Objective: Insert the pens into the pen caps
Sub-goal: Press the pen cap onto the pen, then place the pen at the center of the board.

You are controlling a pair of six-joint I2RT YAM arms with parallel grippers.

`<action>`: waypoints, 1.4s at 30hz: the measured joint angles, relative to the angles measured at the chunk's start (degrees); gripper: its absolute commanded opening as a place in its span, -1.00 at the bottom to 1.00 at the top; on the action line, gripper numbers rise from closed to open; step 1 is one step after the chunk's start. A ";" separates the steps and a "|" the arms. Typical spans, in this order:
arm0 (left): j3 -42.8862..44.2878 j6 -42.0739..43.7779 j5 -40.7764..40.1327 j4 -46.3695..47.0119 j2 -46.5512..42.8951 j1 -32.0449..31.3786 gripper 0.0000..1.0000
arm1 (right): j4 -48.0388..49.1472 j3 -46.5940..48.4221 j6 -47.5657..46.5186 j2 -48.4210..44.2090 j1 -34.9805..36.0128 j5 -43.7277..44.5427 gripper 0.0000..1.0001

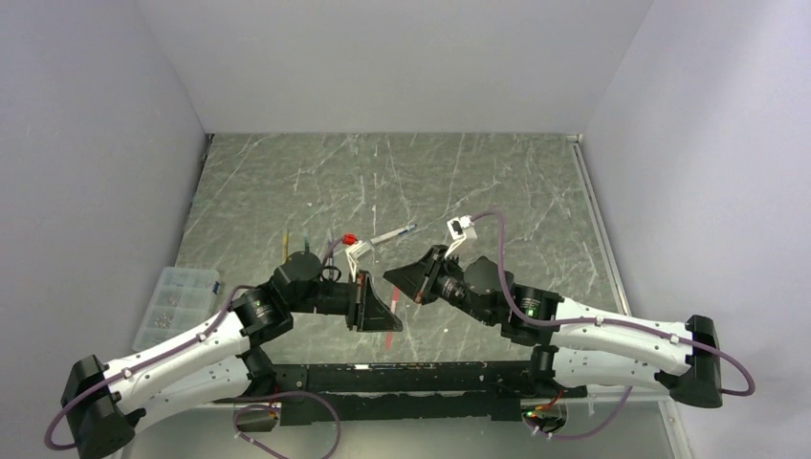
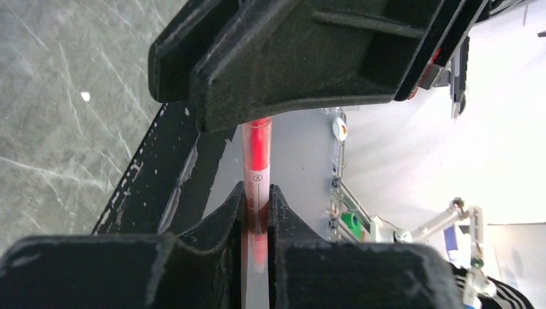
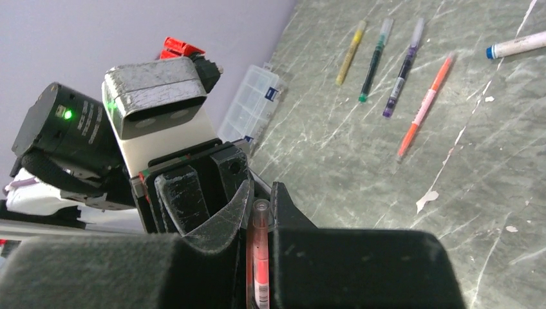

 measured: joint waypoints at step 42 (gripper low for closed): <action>14.73 8.52 -18.95 -33.27 5.31 11.08 -1.00 | -27.26 14.03 -6.14 -4.96 -2.91 16.74 0.86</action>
